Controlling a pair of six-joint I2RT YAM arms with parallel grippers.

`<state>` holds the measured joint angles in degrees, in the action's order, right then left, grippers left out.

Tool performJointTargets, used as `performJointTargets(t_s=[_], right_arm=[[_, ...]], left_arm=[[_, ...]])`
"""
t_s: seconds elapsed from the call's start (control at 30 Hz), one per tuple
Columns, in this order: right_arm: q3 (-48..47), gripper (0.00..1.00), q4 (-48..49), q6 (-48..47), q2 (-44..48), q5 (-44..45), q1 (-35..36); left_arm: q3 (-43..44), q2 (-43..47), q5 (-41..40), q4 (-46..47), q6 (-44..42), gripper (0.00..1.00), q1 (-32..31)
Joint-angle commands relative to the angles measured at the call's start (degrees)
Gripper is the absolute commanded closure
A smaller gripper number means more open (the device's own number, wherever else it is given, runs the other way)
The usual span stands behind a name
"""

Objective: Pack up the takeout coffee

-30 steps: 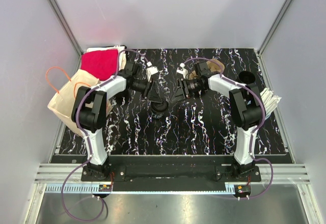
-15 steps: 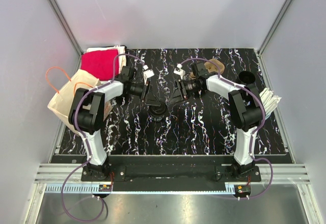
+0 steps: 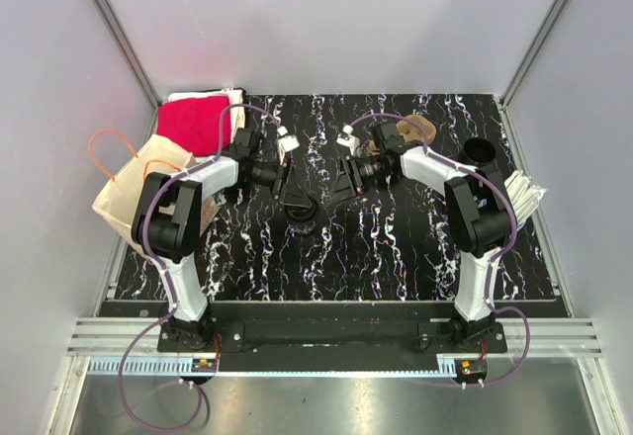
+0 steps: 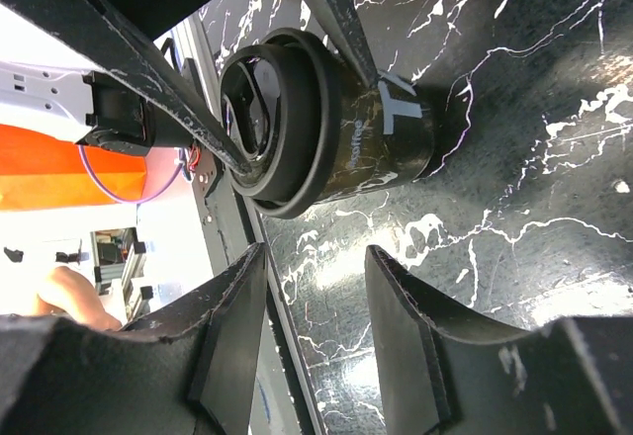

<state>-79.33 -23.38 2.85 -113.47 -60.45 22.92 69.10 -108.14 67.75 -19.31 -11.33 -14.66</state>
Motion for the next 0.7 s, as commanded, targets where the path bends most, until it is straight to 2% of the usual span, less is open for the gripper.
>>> performJointTargets(t_s=[0.0,0.4,0.57,0.67], right_arm=[[0.4,0.49,1.5,-0.7,3.3,0.9,1.1],[0.2,0.48,1.2,-1.2,2.9,1.0,1.4],[0.0,0.46,0.9,-1.4,2.6,1.4,1.6],[0.1,0.46,0.7,-1.5,3.0,1.6,1.8]], left_arm=[[2.1,2.5,1.5,-4.7,-5.7,0.32,0.0],[5.1,-0.6,2.2,-12.0,-10.7,0.29,2.4],[7.6,-1.2,4.0,-12.2,-9.7,0.25,2.4],[8.1,-1.0,1.5,-12.2,-9.2,0.25,2.4]])
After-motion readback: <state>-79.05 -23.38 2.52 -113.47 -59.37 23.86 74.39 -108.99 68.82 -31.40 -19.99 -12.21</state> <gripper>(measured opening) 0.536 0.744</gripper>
